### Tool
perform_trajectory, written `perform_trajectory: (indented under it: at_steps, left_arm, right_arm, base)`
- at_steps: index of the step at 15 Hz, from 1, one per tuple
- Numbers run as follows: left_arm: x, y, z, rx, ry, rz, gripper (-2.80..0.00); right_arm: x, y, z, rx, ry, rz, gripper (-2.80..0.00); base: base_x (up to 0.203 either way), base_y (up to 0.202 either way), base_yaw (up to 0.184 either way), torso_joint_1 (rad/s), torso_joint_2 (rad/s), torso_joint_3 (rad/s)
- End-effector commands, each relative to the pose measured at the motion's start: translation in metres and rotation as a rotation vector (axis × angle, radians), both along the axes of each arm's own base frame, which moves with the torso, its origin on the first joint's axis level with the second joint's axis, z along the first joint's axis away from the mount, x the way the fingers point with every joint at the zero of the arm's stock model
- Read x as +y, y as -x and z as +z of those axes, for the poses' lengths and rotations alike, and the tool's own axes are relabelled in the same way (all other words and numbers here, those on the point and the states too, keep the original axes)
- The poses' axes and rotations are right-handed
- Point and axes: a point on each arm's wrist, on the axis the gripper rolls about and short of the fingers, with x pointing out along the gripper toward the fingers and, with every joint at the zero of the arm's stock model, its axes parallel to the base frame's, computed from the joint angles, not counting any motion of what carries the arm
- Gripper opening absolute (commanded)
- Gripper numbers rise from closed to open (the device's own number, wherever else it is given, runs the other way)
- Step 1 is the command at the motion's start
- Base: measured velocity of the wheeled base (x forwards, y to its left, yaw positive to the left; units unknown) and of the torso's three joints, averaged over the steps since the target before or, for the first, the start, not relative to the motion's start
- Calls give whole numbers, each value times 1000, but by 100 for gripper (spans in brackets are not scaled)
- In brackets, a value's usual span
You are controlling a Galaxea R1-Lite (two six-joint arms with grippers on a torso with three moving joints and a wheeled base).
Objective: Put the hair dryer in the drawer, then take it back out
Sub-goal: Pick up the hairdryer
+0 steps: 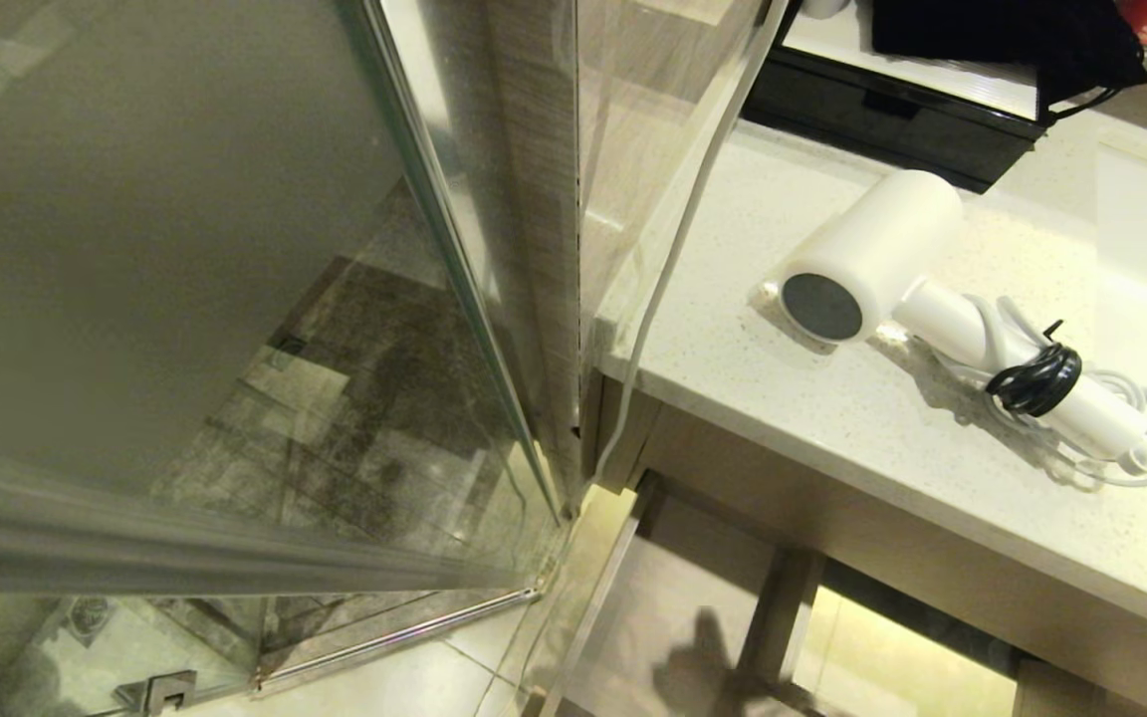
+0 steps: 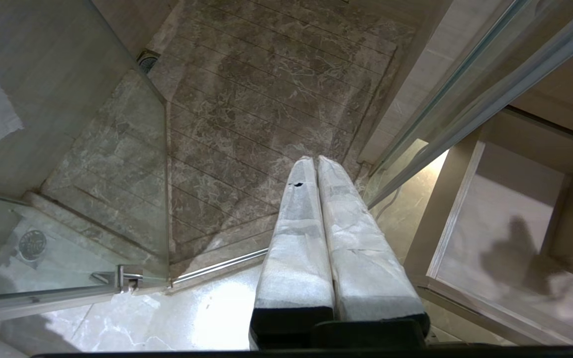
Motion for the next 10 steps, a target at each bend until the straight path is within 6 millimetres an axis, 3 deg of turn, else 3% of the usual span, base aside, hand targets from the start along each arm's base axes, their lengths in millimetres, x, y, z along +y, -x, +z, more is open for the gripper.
perform_trajectory:
  at_steps: [1,4,7,10]
  left_arm:
    - [0,0,0,0,0,0,-280]
    - [0,0,0,0,0,0,-280]
    - [0,0,0,1,0,0,-280]
    - [0,0,0,0,0,0,-280]
  right_arm:
    - [1,-3,80,135,8,39,-280]
    - [2,-59,135,406,13,142,-280]
    - [9,-122,153,615,41,343,-280]
    - [29,-173,164,775,82,531,-280]
  base:
    - [0,0,0,0,0,0]
    - [0,0,0,0,0,0]
    - [0,0,0,0,0,0]
    - [0,0,0,0,0,0]
